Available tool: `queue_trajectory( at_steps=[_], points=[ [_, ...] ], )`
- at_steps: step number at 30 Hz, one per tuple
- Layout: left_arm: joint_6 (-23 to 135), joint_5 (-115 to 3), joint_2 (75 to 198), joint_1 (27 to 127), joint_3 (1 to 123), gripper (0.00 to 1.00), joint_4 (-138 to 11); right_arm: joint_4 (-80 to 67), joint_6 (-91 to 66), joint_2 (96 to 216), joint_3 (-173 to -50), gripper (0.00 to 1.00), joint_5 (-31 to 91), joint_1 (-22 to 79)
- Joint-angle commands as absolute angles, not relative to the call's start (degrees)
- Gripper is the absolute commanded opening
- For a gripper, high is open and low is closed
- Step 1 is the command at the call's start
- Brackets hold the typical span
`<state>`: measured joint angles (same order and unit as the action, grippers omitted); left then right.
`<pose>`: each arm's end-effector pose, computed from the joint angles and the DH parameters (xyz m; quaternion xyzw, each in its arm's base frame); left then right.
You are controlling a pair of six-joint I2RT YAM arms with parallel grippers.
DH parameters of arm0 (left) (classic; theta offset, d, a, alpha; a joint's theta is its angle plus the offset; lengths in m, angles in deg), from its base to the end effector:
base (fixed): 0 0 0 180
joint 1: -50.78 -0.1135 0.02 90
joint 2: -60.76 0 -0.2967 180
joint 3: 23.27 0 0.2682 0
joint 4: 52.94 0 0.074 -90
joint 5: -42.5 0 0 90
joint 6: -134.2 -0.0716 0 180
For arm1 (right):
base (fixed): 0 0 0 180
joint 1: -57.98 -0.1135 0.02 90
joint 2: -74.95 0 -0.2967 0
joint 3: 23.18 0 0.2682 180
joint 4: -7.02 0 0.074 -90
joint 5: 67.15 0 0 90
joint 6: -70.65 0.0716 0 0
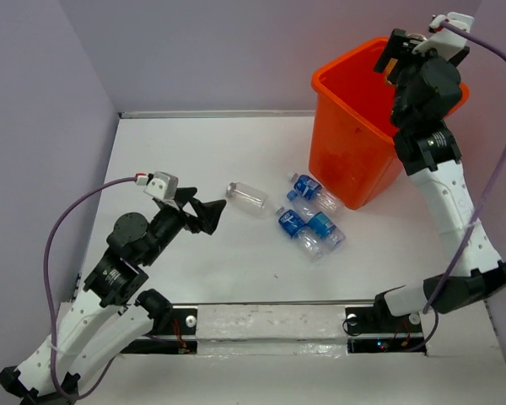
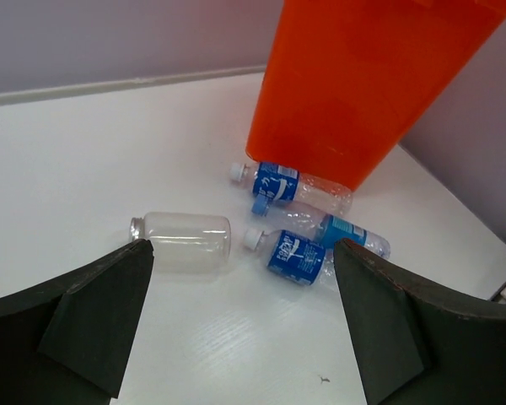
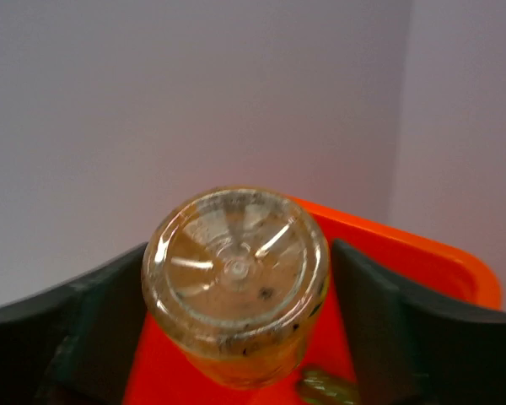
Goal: Put the plastic bottles in the bin
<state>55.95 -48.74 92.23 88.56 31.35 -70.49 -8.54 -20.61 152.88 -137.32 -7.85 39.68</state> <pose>0.1243 -0.0983 0.3880 0.1591 0.6526 -0.3169 0.6696 0.2975 0.0599 0.6099 0.1213 0.5776 -0.0314 0.8066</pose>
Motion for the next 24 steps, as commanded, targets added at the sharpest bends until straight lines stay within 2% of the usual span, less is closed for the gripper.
queue_trajectory(
  at_steps=[1, 3, 6, 8, 10, 17, 24],
  points=[
    [57.12, -38.03, 89.68, 88.4, 31.22, 0.99, -71.58, -13.28, -34.02, 159.32, -142.0, 1.0, -18.9, 41.55],
    [58.0, -34.08, 89.42, 88.22, 31.57, 0.99, -72.89, -21.08, -31.23, 159.94, -148.3, 1.0, -11.38, 41.55],
    [58.35, -32.83, 89.42, 87.44, 31.84, 0.99, -73.43, -31.99, -23.67, 160.03, -153.17, 0.98, 6.19, 41.55],
    [58.27, -33.0, 89.33, 86.47, 31.93, 0.99, -73.52, -33.94, -21.12, 158.98, -151.7, 0.94, 21.08, 40.15],
    [58.61, -32.83, 89.07, 85.68, 31.93, 0.99, -73.69, -34.55, -21.27, 159.06, -148.98, 0.92, 30.01, 36.3],
    [59.14, -31.07, 86.96, 83.75, 31.49, 0.99, -73.52, -38.07, -38.32, 166.43, -135.26, 1.0, 29.52, 17.84],
    [59.14, -31.33, 86.43, 81.9, 31.31, 0.99, -73.34, -38.16, -36.4, 178.83, -134.81, 1.0, 36.2, 15.36]
  ],
)
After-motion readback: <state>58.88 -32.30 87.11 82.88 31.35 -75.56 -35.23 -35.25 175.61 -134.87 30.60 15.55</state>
